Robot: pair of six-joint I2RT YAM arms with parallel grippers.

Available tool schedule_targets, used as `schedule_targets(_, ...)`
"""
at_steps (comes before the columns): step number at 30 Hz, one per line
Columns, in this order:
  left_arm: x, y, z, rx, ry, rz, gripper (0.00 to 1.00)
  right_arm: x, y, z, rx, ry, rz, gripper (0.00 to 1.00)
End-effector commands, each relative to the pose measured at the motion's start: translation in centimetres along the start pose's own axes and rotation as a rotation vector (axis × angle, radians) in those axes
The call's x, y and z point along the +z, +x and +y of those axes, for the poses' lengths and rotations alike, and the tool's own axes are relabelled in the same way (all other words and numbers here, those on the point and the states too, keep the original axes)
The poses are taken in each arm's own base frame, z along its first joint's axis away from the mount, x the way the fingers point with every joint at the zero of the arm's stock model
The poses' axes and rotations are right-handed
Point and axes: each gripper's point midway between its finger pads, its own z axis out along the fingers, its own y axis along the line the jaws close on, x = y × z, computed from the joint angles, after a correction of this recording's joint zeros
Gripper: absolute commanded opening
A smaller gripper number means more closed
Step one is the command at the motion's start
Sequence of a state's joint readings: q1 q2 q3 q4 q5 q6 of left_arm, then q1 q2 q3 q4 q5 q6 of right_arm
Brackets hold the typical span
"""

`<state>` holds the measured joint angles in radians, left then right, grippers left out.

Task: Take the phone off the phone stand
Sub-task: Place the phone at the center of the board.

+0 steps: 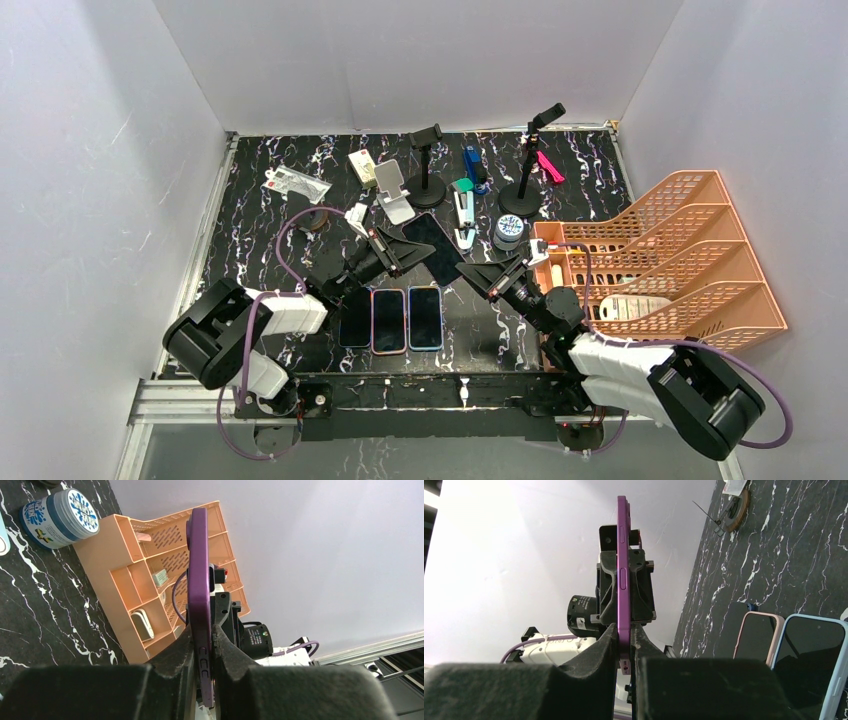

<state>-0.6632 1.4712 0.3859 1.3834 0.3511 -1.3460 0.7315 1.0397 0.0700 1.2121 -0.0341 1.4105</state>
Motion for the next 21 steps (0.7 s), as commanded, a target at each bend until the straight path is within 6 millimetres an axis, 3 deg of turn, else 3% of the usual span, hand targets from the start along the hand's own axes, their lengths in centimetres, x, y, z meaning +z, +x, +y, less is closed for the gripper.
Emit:
schedule_targets(1,-0.1,0.5,-0.4,0.045,0.029,0.020,0.00,0.5,0.0,4.1,-0.057,-0.123,0.018,0.26)
schedule_targets(3,-0.2,0.5,-0.4,0.045,0.030,0.021,0.00,0.7,0.3,4.0,-0.095,-0.100,0.040,0.48)
schedule_targets(5,-0.2,0.5,-0.6,0.047,0.033,0.020,0.00,0.6,0.4,3.9,-0.125,-0.072,0.049,0.62)
schedule_targets(10,-0.4,0.7,-1.3,0.058,0.053,0.032,0.00,-0.4,0.4,2.6,-0.181,0.017,0.059,0.84)
schedule_targets(17,-0.7,2.8,-3.0,0.086,0.125,0.175,0.00,-1.0,0.4,2.7,-0.368,0.096,0.164,0.88)
schedule_targets(21,-1.2,4.1,-4.1,0.118,0.175,0.268,0.00,-0.9,0.0,4.1,-0.489,0.110,0.226,0.87)
